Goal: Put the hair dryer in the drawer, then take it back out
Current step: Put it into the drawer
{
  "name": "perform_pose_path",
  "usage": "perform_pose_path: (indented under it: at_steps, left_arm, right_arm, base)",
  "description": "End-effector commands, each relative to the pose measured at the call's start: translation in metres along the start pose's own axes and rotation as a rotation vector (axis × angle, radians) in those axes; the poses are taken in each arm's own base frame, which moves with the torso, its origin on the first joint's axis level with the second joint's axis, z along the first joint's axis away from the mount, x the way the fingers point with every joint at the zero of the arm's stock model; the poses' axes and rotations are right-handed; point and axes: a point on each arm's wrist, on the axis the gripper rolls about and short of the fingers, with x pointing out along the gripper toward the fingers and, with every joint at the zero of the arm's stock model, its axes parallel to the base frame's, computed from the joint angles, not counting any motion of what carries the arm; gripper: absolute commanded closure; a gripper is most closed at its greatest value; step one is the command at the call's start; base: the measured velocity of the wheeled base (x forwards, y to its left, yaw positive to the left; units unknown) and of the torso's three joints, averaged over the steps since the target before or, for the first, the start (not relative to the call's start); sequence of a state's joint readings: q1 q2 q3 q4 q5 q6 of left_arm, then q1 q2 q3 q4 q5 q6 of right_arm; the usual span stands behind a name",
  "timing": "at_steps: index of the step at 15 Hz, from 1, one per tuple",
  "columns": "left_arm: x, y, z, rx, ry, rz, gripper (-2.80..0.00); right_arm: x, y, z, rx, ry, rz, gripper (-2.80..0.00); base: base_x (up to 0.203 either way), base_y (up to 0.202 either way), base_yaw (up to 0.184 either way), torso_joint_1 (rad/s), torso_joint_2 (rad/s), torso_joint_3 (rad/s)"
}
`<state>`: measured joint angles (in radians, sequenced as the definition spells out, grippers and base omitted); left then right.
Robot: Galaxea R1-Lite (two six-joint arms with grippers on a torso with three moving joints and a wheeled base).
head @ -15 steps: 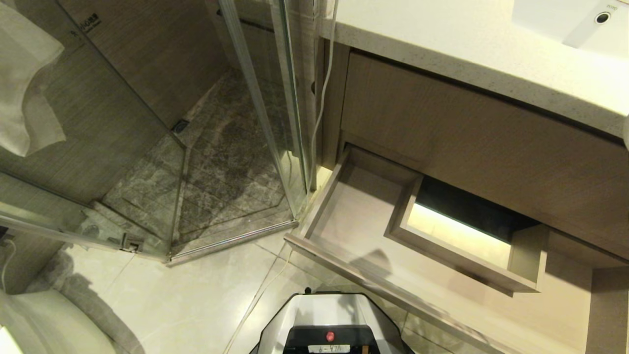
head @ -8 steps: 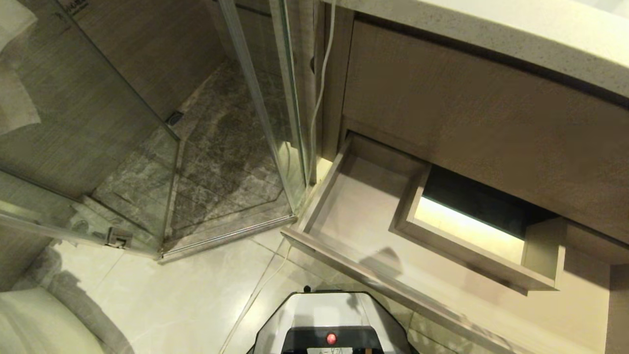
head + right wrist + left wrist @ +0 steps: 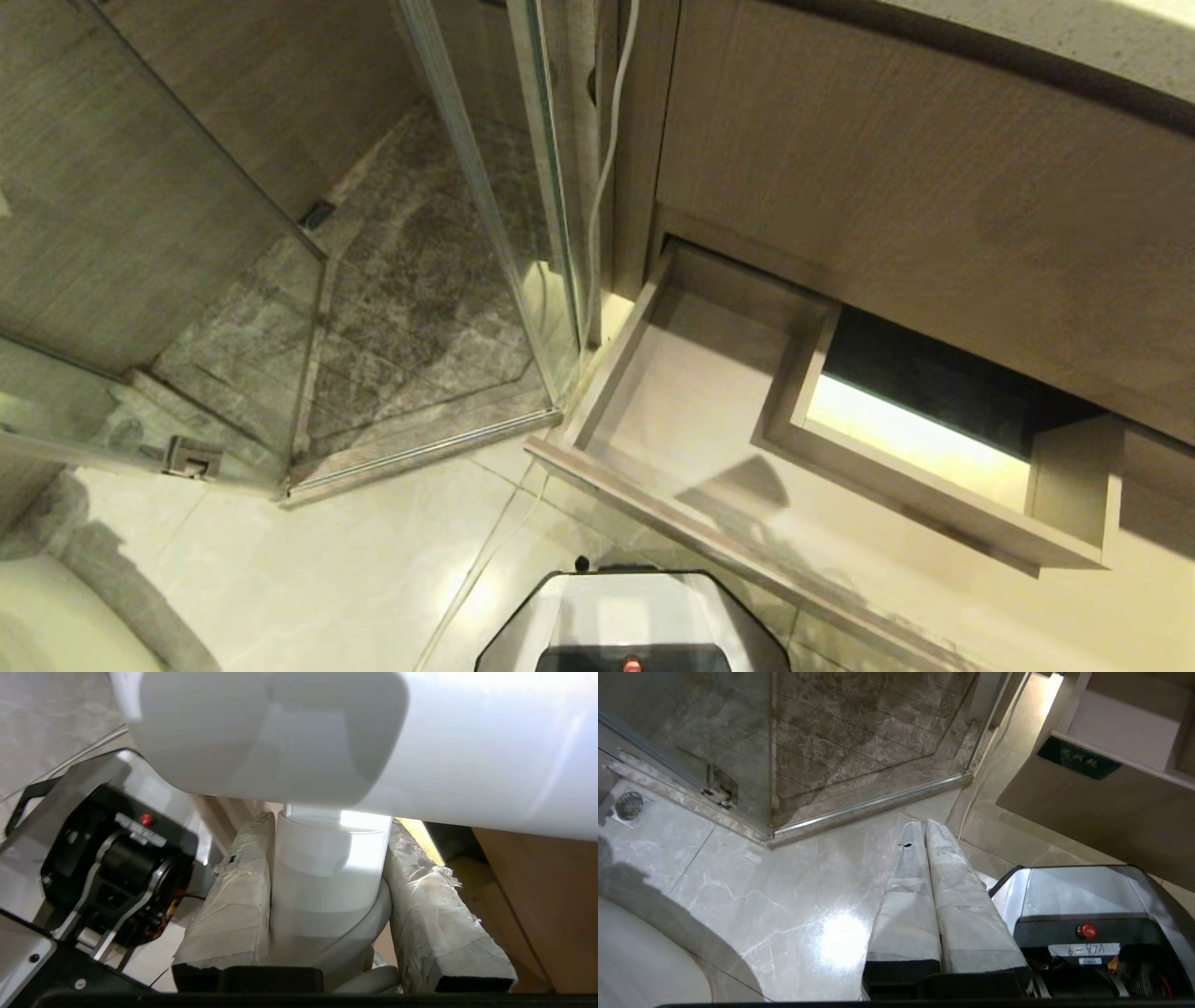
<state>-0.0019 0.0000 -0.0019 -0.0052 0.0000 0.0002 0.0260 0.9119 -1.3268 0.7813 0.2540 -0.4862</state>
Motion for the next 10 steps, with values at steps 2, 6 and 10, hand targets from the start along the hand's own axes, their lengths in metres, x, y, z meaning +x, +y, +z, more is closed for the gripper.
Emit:
perform_pose_path:
  at_steps: [2, 6, 10]
  left_arm:
    - [0.0001, 0.0, -0.0003, 0.0, 0.004, 0.0, 0.0]
    - [0.0, 0.0, -0.0003, 0.0, 0.003, 0.0, 0.0]
    - [0.0, 0.0, -0.0003, 0.0, 0.003, 0.0, 0.0]
  right_arm:
    - [0.0025, 0.0012, -0.0034, 0.001, 0.018, 0.013, 0.0]
    - [0.003, 0.0026, -0.0064, 0.004, 0.026, 0.018, 0.0]
    - [0.0084, 0.0041, -0.012, 0.01, 0.052, 0.035, 0.0]
  base:
    - [0.0, 0.0, 0.0, -0.04, 0.43, 0.432]
    - [0.0, 0.0, 0.0, 0.097, 0.23, 0.335]
    - [0.0, 0.0, 0.0, 0.079, 0.05, 0.126]
